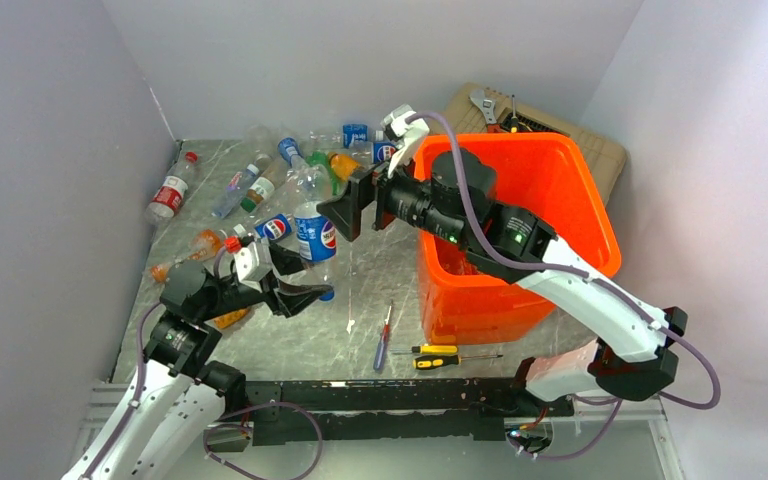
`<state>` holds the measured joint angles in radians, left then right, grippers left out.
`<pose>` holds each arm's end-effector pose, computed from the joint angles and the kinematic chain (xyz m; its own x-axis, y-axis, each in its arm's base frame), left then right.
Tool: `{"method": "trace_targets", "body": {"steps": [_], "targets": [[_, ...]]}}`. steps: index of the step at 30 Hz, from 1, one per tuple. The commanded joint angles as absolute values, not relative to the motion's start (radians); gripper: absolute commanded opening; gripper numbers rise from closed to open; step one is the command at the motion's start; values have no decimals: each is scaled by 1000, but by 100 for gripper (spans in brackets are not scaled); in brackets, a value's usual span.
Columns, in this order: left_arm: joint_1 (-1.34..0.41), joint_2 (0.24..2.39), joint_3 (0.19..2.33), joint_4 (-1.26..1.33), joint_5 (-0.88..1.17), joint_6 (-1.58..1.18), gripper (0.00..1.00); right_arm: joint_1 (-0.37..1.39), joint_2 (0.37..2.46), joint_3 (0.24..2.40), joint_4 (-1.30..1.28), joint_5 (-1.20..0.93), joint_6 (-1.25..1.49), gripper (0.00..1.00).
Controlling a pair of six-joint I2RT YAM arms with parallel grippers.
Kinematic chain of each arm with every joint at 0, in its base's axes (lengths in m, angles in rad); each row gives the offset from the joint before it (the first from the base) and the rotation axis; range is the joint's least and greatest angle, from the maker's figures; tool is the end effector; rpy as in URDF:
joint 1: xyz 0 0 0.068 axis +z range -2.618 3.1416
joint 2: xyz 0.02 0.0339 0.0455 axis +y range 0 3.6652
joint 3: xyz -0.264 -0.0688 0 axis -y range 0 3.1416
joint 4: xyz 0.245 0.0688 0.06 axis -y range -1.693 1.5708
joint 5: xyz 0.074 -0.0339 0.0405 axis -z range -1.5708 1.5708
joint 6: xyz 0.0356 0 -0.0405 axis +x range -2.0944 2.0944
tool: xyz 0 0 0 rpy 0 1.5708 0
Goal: Put the plastic bottles in the bin
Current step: Place the plastic bottle in the trash bin.
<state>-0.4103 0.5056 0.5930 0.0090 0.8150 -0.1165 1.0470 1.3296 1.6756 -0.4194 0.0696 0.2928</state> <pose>0.1050 -0.0739 0.3320 -0.0213 -0.0777 -0.9968 0.9417 0.3332 -0.0461 0.1403 0.2380 0.5014 -0.2744 0.1005 -0.9563 -0.7833 0.5536 0.2830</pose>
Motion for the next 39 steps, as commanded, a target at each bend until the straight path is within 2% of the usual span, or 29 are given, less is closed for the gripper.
{"method": "trace_targets", "body": {"steps": [1,5,11,19,24,32,33,34,36,37,38,39], "targets": [[-423,516,606,118,841,-121,0,1019,1348,1719,-375,45,349,100],[-426,497,603,106,815,-123,0,1013,1342,1699,-310,-40,369,100],[-426,490,609,86,789,-121,0,1011,1421,1776,-350,-153,369,100],[-426,501,619,75,793,-131,0,1006,1536,1889,-412,-143,385,99],[-428,491,619,52,763,-123,0,1003,1555,1901,-426,-132,392,84],[-428,492,618,52,741,-127,2,997,1540,1884,-421,-153,403,48],[-428,490,619,47,734,-125,8,997,1536,1884,-419,-158,404,45],[-428,487,623,37,728,-121,19,997,1531,1885,-420,-165,405,42],[-428,486,635,7,712,-119,55,997,1516,1889,-423,-181,406,39],[-428,486,646,-12,694,-118,82,996,1506,1893,-425,-197,406,39],[-428,484,656,-43,660,-118,96,993,1493,1896,-427,-233,404,39],[-428,482,666,-63,635,-117,99,991,1476,1899,-431,-260,400,39]]}}
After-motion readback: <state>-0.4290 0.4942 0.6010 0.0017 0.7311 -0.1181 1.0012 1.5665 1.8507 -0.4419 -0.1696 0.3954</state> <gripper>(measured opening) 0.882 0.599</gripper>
